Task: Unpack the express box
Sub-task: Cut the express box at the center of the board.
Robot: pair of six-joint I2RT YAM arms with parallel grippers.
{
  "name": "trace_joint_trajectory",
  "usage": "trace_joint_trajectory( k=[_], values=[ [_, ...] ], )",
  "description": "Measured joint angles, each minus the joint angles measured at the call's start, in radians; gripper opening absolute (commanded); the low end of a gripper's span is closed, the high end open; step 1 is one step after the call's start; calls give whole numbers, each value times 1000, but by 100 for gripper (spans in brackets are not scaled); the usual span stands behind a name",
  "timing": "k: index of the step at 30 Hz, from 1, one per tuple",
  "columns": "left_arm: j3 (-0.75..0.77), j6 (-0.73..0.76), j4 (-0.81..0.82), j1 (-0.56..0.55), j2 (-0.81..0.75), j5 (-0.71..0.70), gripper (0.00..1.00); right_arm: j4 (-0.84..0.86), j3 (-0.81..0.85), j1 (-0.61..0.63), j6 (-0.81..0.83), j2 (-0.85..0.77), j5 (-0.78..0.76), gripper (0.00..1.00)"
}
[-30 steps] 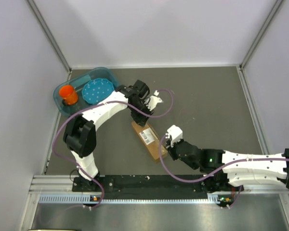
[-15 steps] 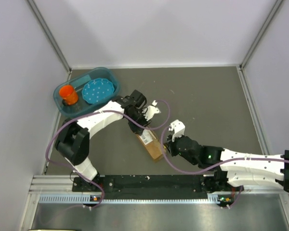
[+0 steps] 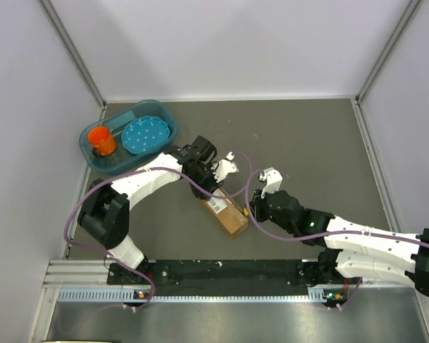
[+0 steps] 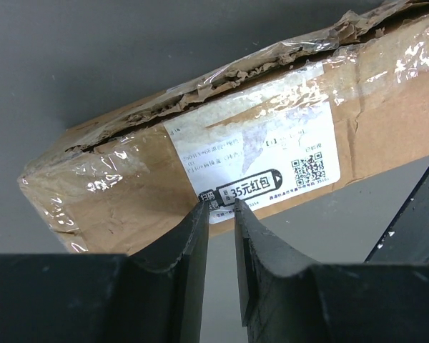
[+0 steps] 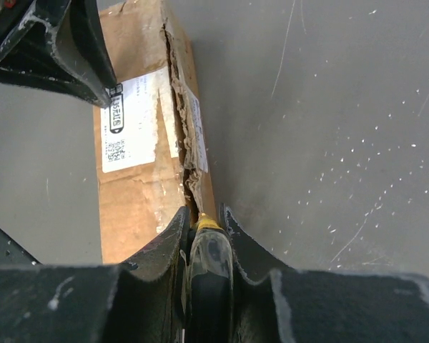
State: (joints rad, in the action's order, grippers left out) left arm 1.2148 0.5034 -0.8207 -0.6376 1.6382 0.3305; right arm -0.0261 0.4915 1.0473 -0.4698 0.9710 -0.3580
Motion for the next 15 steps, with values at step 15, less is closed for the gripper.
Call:
trace_joint_trajectory(
  k=[15],
  values=[
    [-9, 18, 2, 0, -8, -1, 26, 125, -20, 14, 111, 31, 70, 0]
  ],
)
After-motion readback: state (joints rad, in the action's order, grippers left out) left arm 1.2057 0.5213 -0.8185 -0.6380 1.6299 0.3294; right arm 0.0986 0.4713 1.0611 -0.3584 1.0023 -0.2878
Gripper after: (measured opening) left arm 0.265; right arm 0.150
